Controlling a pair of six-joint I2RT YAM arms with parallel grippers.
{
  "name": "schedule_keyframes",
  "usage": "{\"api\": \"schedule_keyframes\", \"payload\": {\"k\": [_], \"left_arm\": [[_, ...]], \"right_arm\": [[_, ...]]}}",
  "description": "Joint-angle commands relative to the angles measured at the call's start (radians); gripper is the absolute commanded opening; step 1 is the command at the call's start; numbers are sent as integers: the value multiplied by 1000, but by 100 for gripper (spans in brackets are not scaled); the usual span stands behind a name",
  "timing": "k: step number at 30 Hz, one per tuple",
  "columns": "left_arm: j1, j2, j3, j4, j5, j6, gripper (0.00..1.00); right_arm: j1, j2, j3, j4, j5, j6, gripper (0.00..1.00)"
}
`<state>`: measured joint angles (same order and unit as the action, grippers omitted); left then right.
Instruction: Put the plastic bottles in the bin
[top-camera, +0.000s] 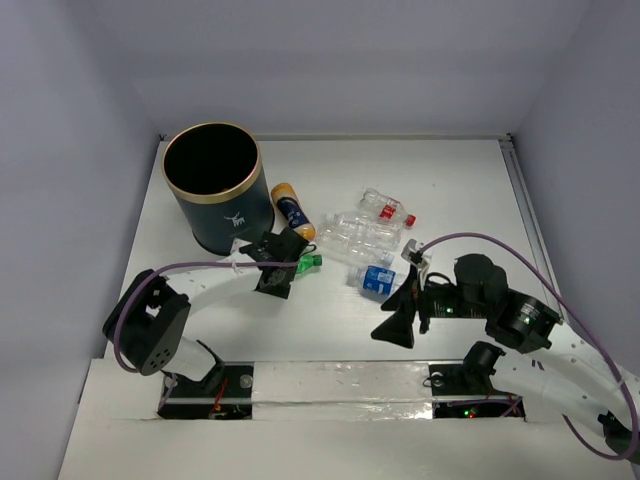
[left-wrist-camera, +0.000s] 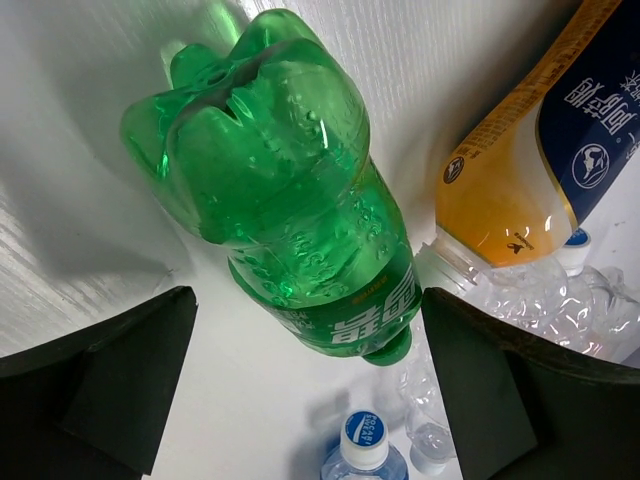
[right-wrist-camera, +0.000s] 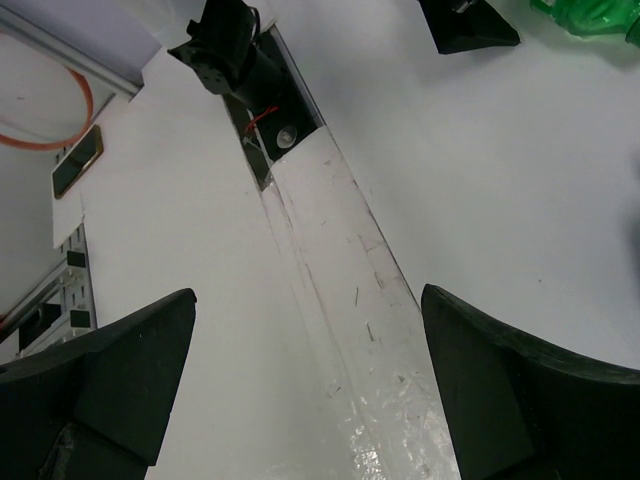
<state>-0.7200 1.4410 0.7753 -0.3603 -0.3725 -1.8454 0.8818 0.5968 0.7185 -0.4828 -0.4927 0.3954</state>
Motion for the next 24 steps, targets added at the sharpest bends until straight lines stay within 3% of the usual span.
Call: {"api": "schedule_keyframes", "payload": {"k": [1, 8, 10, 16, 24], "left_arm": [[-6, 10, 24, -121, -134, -112, 92], [4, 48, 2, -115, -135, -104, 83], [4, 39, -14, -108, -137, -98, 71], [4, -8, -27, -143, -151, -23, 51], [-105, -184, -53, -103, -140, 141, 43]], "right_arm": [[-4, -5, 12, 9, -29, -18, 100], [-4, -17, 1, 1, -24, 2, 100], [-4, -28, -5, -5, -21, 13, 100], [-4, -43, -11, -16, 9, 39, 100], [-4, -2, 19, -53, 142, 95, 96]]}}
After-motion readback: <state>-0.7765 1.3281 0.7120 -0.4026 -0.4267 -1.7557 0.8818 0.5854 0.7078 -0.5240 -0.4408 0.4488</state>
